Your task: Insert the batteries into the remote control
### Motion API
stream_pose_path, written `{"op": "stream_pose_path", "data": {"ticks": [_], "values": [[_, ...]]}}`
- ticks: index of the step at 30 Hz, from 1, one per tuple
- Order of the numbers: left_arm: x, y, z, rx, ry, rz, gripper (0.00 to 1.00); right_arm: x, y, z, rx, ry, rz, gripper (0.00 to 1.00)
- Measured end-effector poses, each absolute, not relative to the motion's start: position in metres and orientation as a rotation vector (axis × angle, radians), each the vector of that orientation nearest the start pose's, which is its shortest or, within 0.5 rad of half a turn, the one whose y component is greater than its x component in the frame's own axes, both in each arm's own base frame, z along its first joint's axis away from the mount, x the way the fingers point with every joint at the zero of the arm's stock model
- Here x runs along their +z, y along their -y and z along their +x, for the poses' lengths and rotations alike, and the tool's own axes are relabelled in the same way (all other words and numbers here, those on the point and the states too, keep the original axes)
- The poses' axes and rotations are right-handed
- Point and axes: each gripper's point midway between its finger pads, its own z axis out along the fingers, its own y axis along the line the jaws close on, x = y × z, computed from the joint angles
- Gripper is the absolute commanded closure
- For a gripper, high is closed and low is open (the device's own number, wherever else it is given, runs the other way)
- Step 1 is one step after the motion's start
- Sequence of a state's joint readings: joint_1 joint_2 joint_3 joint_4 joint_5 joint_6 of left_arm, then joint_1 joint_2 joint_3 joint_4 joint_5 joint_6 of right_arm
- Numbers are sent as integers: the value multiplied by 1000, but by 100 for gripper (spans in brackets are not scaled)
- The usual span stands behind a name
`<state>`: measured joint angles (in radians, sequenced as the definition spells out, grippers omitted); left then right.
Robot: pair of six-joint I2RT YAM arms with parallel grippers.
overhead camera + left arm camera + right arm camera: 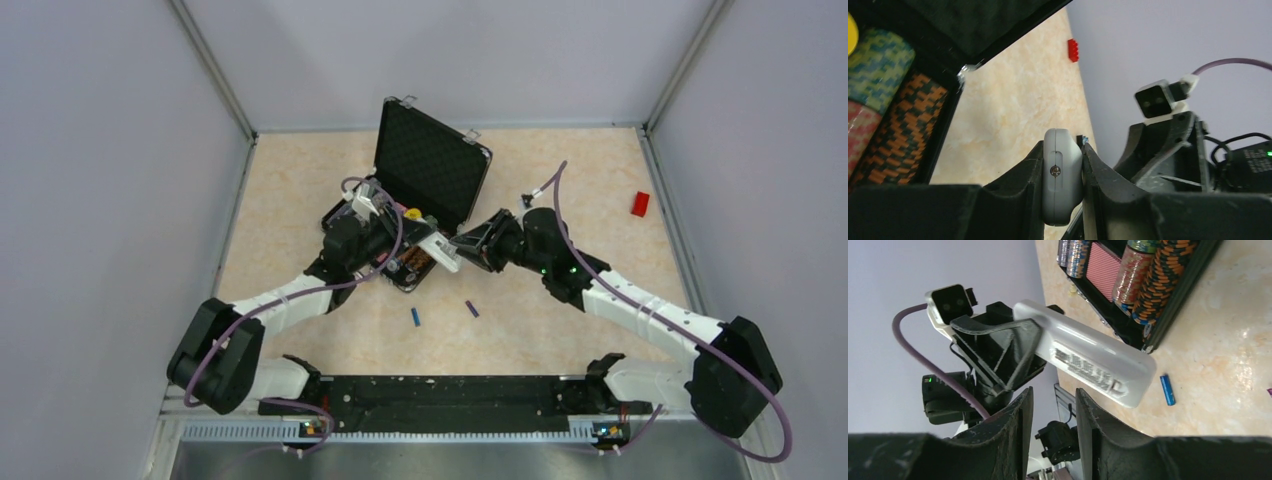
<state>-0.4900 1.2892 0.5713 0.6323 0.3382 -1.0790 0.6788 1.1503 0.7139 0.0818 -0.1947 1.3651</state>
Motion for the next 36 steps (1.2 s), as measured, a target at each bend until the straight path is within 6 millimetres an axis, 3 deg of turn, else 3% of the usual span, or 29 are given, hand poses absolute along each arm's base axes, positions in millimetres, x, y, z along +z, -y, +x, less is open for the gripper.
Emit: {"op": "stream_pose_path", "data": {"ticks": [3, 6, 21, 29, 36], "values": [[184, 268, 303, -1402, -1915, -287, 100, 206, -294, 249, 1416, -2195, 619, 72], [175, 268, 301, -1390, -1936, -301, 100, 202, -293, 251, 1391, -2199, 616, 74], [185, 261, 302, -1368, -1867, -308, 100, 170, -290, 250, 1299, -2294, 658, 64], [185, 260, 301, -1363, -1861, -311, 100, 157, -291, 246, 1297, -2329, 659, 76], [183, 262, 298, -1362, -1866, -308, 100, 162, -294, 248, 1323, -2304, 645, 78]]}}
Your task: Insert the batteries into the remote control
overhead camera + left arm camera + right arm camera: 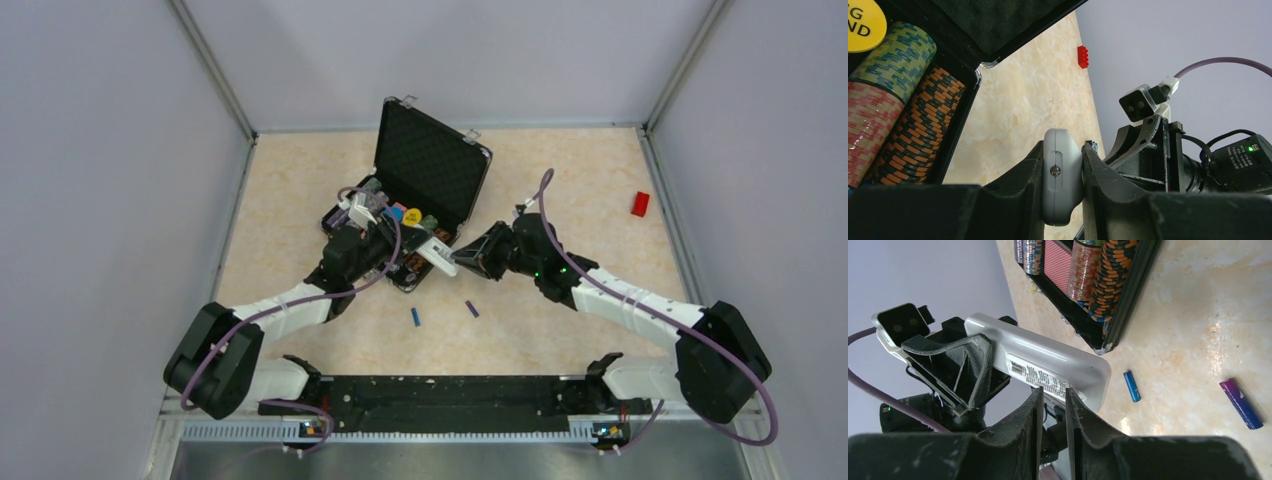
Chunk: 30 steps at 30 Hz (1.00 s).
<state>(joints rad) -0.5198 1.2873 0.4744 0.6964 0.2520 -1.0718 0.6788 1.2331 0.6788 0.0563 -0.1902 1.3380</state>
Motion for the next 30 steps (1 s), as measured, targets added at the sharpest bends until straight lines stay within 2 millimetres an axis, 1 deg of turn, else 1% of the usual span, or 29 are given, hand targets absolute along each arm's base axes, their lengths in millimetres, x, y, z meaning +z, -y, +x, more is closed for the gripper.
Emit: {"op": "stream_pose_path", "data": {"ticks": [3, 8, 15, 30], "values": [[183, 262, 298, -1361, -1866, -309, 100, 164, -296, 248, 1337, -2303, 637, 79], [183, 262, 299, -1357, -1865, -312, 100, 159, -297, 246, 1335, -2323, 637, 78], [183, 262, 299, -1353, -1863, -315, 100, 158, -296, 246, 1331, -2327, 639, 77], [183, 261, 297, -1350, -1861, -303, 100, 155, -295, 245, 1318, -2341, 658, 79]]}}
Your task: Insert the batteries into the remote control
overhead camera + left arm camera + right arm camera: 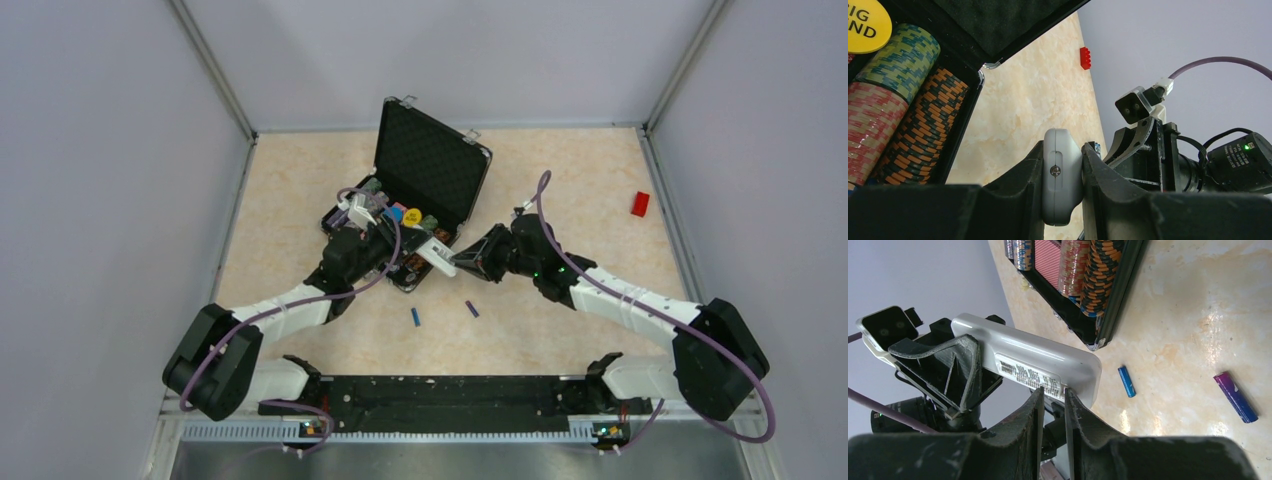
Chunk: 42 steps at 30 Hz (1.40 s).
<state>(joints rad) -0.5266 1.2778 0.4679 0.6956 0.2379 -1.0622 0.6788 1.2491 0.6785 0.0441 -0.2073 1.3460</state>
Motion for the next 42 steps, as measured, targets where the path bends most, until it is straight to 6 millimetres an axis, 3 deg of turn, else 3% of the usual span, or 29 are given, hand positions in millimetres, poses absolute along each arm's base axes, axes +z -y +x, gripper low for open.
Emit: {"op": "stream_pose_path", "data": {"ticks": [19, 39, 42], "values": [[177, 260, 293, -1376, -1879, -339, 100, 147, -298, 241, 1472, -2240, 673, 81], [190, 250, 307, -1391, -1801, -424, 100, 167, -305, 258, 1641, -2027, 632, 82], [190, 257, 300, -1434, -1822, -403, 100, 178, -311, 256, 1711, -1987, 603, 82]]}}
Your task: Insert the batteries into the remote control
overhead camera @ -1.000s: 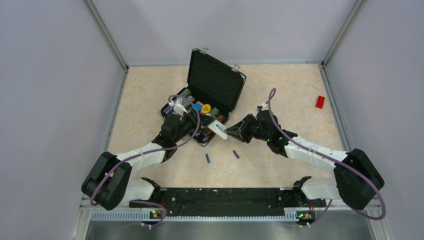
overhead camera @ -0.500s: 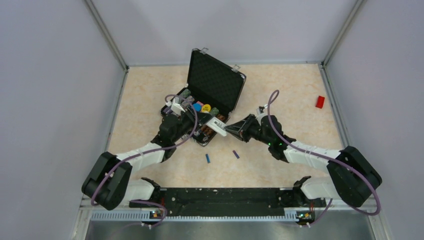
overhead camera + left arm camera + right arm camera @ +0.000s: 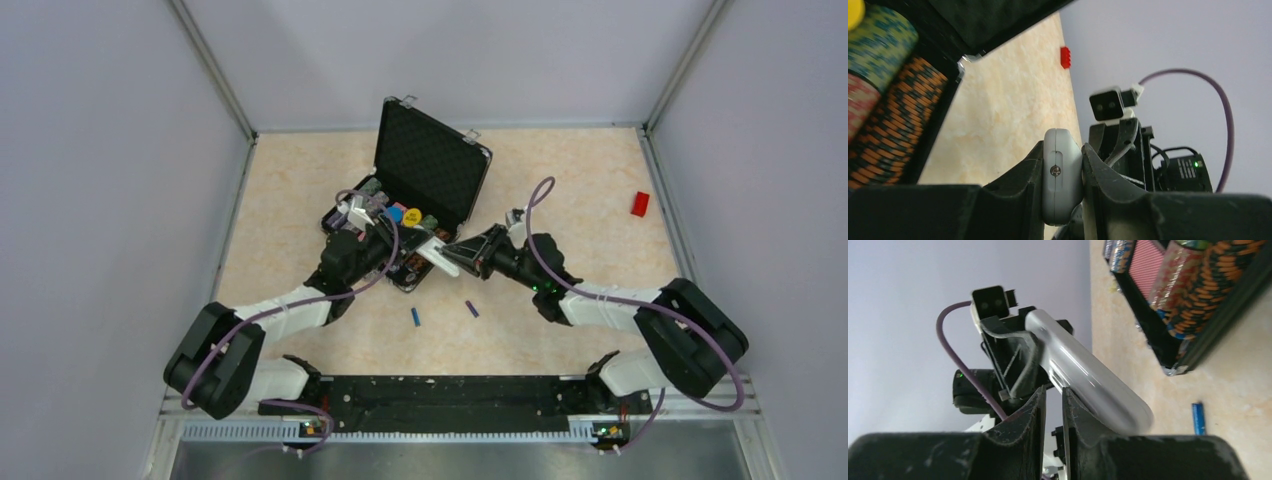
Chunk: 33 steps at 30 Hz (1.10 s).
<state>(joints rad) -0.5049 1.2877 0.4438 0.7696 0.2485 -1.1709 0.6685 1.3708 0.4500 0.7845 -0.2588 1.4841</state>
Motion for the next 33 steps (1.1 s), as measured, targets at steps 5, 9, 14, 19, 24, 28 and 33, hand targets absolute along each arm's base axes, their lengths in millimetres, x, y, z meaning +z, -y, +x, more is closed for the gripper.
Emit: {"op": "stream_pose_path", "data": {"ticks": [5, 9, 14, 19, 24, 28, 33], "values": [[191, 272, 283, -1502, -1860, -342, 100, 193, -320, 251, 1813, -1941, 545, 82], [188, 273, 282, -1497, -1880, -339, 100, 191, -320, 250, 1810, -1953, 550, 82], [182, 272, 281, -1474, -1901, -337, 100, 184, -314, 248, 1711, -2032, 580, 74], [183, 272, 282, -1463, -1891, -309, 100, 188, -302, 247, 1581, -2092, 611, 69], [174, 276, 288, -1464, -1886, -297, 100, 167, -294, 242, 1482, -2184, 654, 70], [166, 278, 291, -1458, -1898, -301, 100, 153, -290, 238, 1429, -2242, 682, 71], [165, 277, 291, -1446, -1898, -287, 100, 148, -288, 237, 1405, -2260, 696, 73]]}}
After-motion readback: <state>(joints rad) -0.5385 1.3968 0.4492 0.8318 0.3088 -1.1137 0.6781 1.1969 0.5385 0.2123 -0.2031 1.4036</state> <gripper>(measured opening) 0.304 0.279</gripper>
